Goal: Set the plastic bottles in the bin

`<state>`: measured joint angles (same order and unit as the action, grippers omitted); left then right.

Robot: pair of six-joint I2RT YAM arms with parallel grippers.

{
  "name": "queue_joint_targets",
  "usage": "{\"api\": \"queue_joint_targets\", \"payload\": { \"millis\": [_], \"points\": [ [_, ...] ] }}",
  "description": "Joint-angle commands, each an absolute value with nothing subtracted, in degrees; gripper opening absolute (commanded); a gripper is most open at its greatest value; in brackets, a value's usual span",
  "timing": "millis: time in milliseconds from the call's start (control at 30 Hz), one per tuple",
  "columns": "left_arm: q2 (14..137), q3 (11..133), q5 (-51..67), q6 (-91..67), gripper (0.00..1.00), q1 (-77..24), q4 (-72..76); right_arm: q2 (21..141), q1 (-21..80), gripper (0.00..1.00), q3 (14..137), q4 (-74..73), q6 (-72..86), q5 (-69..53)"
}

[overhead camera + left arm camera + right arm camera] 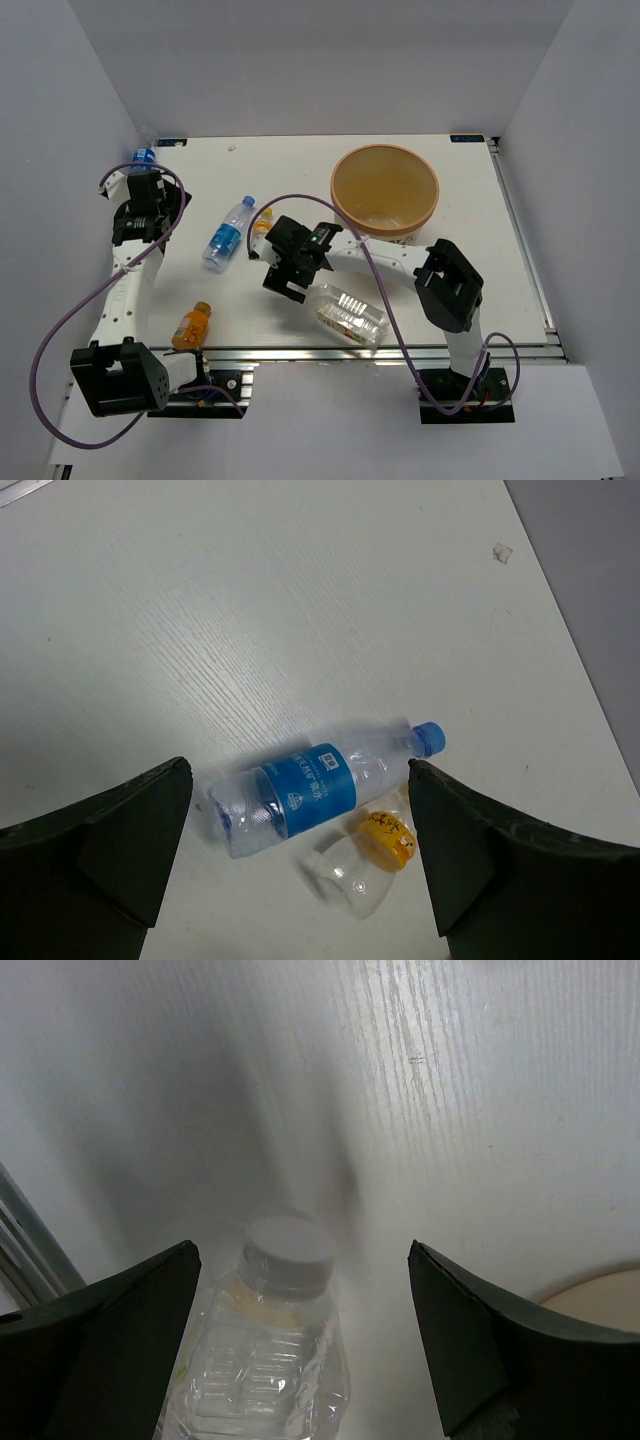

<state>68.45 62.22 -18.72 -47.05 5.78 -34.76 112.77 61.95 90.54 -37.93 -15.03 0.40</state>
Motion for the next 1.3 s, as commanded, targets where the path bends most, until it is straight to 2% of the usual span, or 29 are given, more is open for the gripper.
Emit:
{"api": "queue_joint_targets", "payload": {
  "millis": [0, 300, 500, 567, 633, 700, 733, 833, 933, 1033, 1267],
  "points": [
    [67.5, 61.6, -19.8, -47.3, 0.98, 5.7, -35.3, 113.4, 62.3, 0.89, 90.8, -36.3, -13.1, -1.6],
    [67.1, 61.9, -20.9, -47.4, 0.98, 5.7, -36.2, 116.1, 62.3, 0.89, 88.7, -33.9, -11.7, 3.8],
    [66.2, 61.3, -22.0, -47.5, 0.98, 5.7, -36.2, 114.6, 62.3, 0.83, 85.7, -33.4, -10.5, 4.0],
    [66.2, 61.4, -22.0, -47.5, 0.98, 5.8, -36.3, 114.4, 62.3, 0.78, 85.3, -33.2, -10.4, 4.1],
    [66.1, 61.5, -22.1, -47.6, 0.98, 5.7, -36.3, 114.2, 62.3, 0.64, 84.7, -33.0, -10.4, 4.1],
    [66.1, 61.4, -22.1, -47.8, 0.98, 5.8, -36.3, 113.9, 62.3, 0.45, 85.0, -33.3, -10.4, 4.0],
    [66.1, 61.4, -22.1, -47.8, 0.98, 5.7, -36.4, 113.7, 62.3, 0.29, 85.3, -33.3, -10.1, 4.0],
    [66.0, 61.3, -21.8, -48.2, 0.98, 5.8, -36.4, 111.8, 62.3, 0.13, 86.0, -33.1, -10.3, 3.2],
    [65.8, 60.9, -21.3, -48.3, 0.98, 5.8, -35.8, 107.8, 62.3, 0.04, 89.0, -33.4, -12.0, -4.8],
    [66.0, 60.6, -20.7, -48.3, 0.98, 5.7, -35.6, 100.5, 62.3, 0.0, 89.4, -28.2, -13.5, -8.9],
    [65.7, 61.0, -15.9, -48.4, 0.98, 5.8, -35.9, 86.9, 58.2, 0.0, 92.1, -14.3, -12.8, -11.7]
  ]
}}
